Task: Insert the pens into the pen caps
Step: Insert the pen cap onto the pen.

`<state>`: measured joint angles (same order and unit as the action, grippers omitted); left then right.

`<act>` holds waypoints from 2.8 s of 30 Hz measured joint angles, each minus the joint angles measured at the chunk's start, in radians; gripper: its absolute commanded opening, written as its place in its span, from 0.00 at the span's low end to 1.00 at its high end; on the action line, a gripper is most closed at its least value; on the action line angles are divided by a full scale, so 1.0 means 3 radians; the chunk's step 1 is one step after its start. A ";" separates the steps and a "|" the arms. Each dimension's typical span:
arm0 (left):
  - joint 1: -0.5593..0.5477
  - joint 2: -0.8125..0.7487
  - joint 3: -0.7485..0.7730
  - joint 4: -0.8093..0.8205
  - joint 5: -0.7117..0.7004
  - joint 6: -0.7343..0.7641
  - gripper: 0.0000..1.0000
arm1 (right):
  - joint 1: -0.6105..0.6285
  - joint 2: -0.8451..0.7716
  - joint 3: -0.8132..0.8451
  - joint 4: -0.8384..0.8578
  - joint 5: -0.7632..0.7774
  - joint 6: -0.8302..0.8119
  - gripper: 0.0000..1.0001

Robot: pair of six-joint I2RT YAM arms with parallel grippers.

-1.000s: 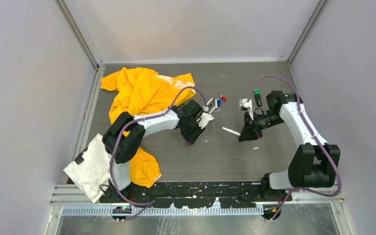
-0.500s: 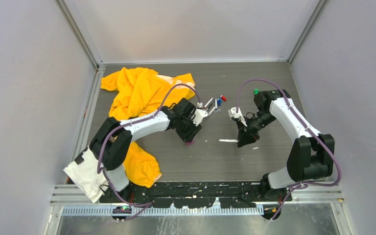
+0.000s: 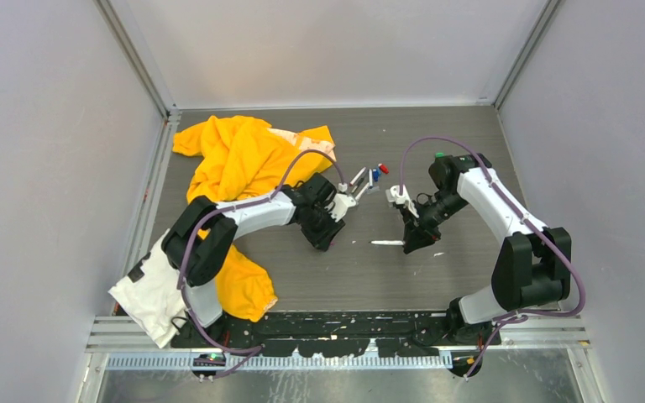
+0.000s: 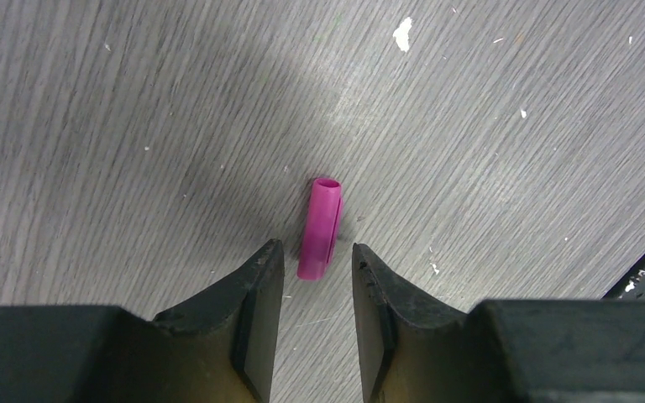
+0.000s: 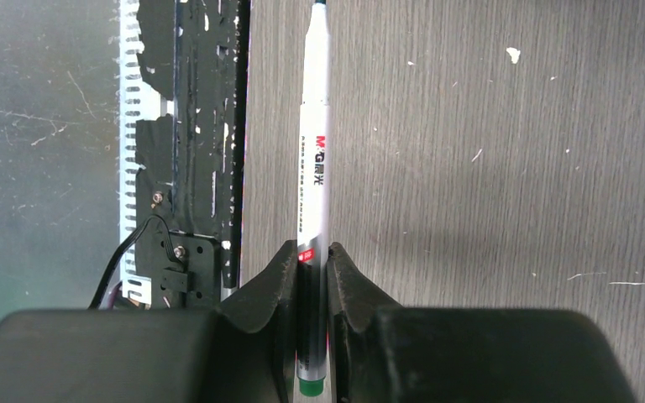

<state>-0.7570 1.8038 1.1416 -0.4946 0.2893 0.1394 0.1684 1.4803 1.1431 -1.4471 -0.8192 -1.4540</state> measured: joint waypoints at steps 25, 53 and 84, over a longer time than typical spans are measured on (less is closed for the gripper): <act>0.0000 0.0060 0.0008 0.0099 -0.0056 -0.0064 0.01 | 0.0098 0.0127 0.0111 0.0055 0.0291 0.0067 0.01; 0.0364 -0.0497 -0.0266 0.0120 0.1783 -0.0277 0.01 | 0.0754 0.0264 0.0535 0.0469 0.0987 -0.0827 0.01; 0.0364 -0.0484 -0.0203 0.0174 0.2266 -0.0441 0.01 | 0.1214 0.0300 0.0533 0.0851 0.1144 -0.0398 0.01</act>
<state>-0.6479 1.6585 1.0805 -0.4423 0.9691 0.0071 0.5327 1.5703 1.3029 -1.1919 -0.4759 -1.5734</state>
